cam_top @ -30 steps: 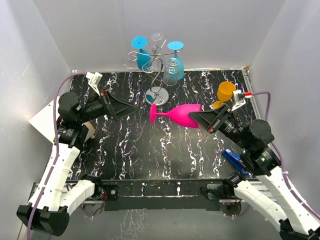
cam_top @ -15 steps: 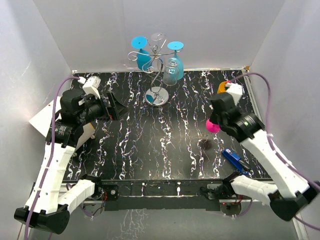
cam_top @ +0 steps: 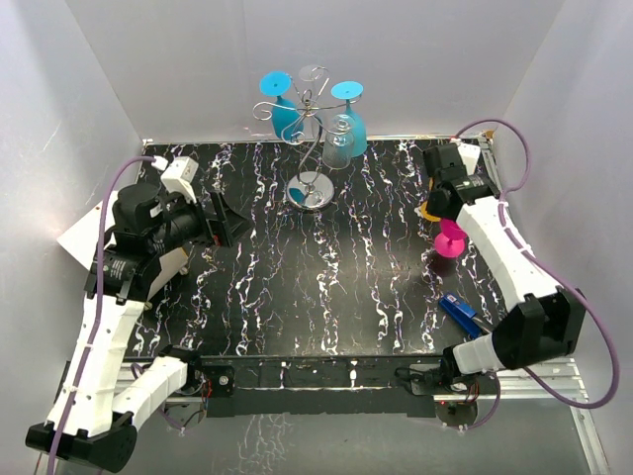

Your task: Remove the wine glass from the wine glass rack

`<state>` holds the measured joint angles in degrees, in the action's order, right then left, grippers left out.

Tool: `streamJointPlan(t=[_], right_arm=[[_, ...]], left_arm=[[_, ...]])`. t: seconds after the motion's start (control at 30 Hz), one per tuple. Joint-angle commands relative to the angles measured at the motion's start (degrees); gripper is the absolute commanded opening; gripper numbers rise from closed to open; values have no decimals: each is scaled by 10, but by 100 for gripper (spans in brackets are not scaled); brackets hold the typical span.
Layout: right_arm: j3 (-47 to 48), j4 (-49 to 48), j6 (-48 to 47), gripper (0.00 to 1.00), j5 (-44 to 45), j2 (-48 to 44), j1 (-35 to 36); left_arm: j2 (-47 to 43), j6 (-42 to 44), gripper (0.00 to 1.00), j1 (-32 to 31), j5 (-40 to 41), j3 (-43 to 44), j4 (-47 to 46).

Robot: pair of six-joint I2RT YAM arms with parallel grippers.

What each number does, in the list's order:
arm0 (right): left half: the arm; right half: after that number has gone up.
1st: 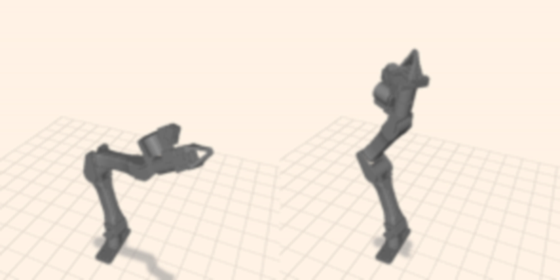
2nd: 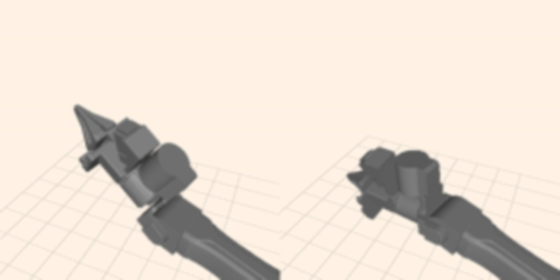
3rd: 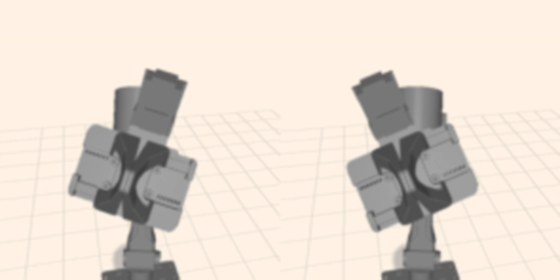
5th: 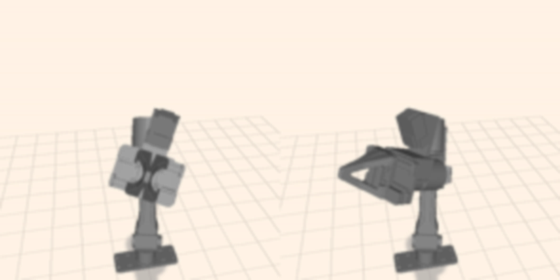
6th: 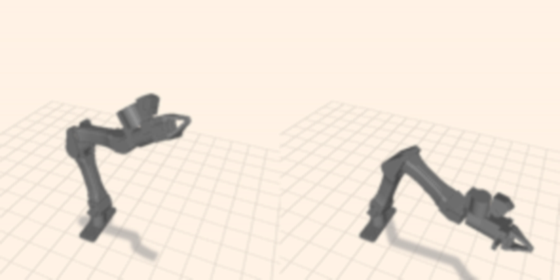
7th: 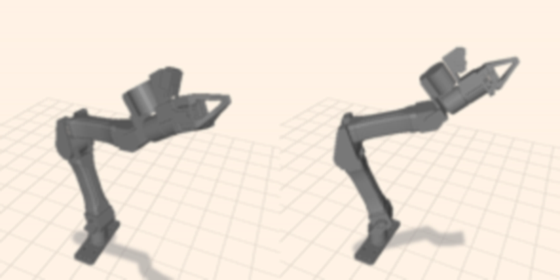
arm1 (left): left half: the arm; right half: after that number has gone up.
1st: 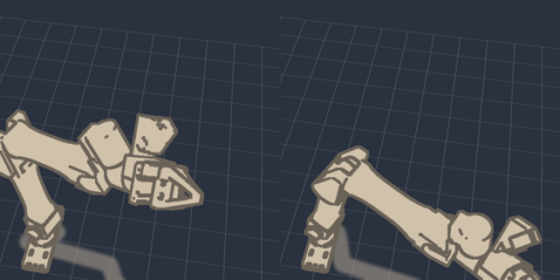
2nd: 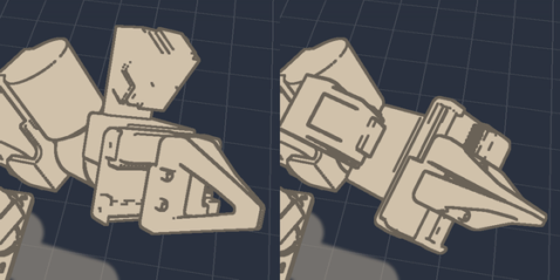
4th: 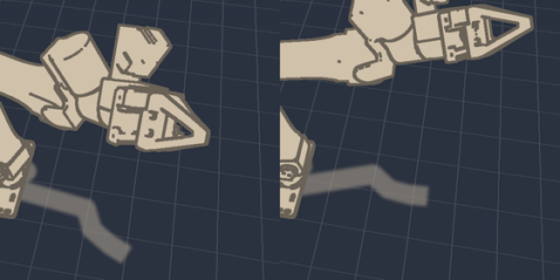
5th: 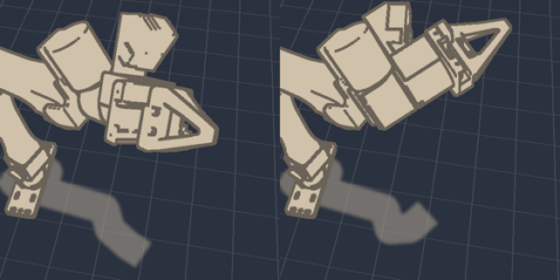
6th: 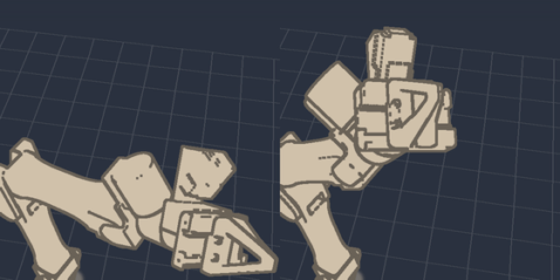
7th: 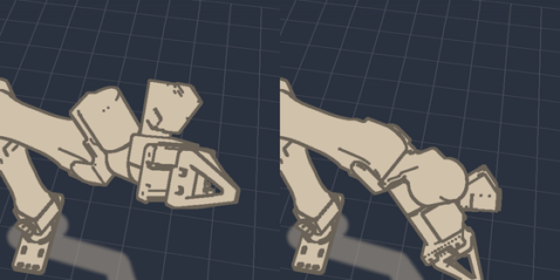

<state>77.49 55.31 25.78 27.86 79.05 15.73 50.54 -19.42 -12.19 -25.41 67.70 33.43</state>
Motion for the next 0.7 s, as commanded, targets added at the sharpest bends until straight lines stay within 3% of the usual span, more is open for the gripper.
streamJointPlan(t=[0.0, 0.37, 0.67], right_arm=[[41, -41, -4, 0, -28, 31, -60], [77, -72, 32, 0, -164, 128, -146], [94, -69, 37, 0, -148, 161, -152]], left_arm=[[-8, 18, 99, -6, -24, -15, -14], [-20, 17, 99, -57, 3, -24, -22], [-30, 17, 99, -59, 11, -28, -20]])
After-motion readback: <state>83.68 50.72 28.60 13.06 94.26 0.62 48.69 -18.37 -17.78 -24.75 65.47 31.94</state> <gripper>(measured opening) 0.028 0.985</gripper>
